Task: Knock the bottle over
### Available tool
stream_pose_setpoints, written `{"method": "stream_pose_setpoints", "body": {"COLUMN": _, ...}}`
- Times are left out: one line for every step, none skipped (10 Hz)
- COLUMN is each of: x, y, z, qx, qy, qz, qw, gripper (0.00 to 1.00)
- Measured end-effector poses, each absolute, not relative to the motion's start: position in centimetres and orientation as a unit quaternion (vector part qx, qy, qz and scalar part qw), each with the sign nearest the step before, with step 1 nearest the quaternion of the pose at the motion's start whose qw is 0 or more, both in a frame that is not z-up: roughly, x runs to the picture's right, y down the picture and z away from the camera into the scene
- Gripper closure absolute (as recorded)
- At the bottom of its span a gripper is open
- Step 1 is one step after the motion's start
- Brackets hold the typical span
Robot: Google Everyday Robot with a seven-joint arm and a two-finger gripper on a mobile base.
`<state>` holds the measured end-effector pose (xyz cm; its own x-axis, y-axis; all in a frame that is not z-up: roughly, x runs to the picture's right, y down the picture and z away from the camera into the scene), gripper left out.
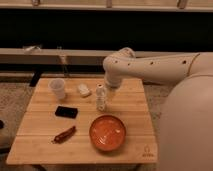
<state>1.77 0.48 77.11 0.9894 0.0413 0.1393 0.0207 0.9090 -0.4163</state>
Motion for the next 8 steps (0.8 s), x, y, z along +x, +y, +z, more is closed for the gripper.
{"method": "stream_pose_setpoints", "body": {"x": 0.9, "y": 0.0, "z": 77.4, "qx": -0.212, "qy": -0.075, "qz": -0.003, "qw": 0.974, "gripper": 0.30}}
{"method": "stream_pose_setpoints", "body": {"x": -0.1, "y": -0.3, "z": 77.7, "qx": -0.212, "qy": -0.078, "qz": -0.010, "qw": 0.974, "gripper": 0.30}}
{"method": "stream_pose_setpoints", "body": {"x": -0.5, "y": -0.5, "z": 77.9, "qx": -0.213, "qy": -0.078, "qz": -0.015, "qw": 0.974, "gripper": 0.30}}
{"method": "stream_pose_setpoints", "body": {"x": -1.1, "y": -0.7, "z": 78.0, "qx": -0.213, "qy": -0.079, "qz": -0.021, "qw": 0.974, "gripper": 0.30}}
{"method": "stream_pose_setpoints", "body": {"x": -2.0, "y": -0.7, "z": 78.1, "qx": -0.215, "qy": -0.081, "qz": -0.028, "qw": 0.973, "gripper": 0.30}}
{"method": "stream_pose_setpoints", "body": {"x": -2.3, "y": -0.6, "z": 78.2, "qx": -0.217, "qy": -0.081, "qz": -0.033, "qw": 0.972, "gripper": 0.30}}
{"method": "stream_pose_setpoints", "body": {"x": -2.4, "y": -0.5, "z": 78.2, "qx": -0.219, "qy": -0.080, "qz": -0.035, "qw": 0.972, "gripper": 0.30}}
{"method": "stream_pose_setpoints", "body": {"x": -2.8, "y": -0.1, "z": 78.3, "qx": -0.221, "qy": -0.078, "qz": -0.044, "qw": 0.971, "gripper": 0.30}}
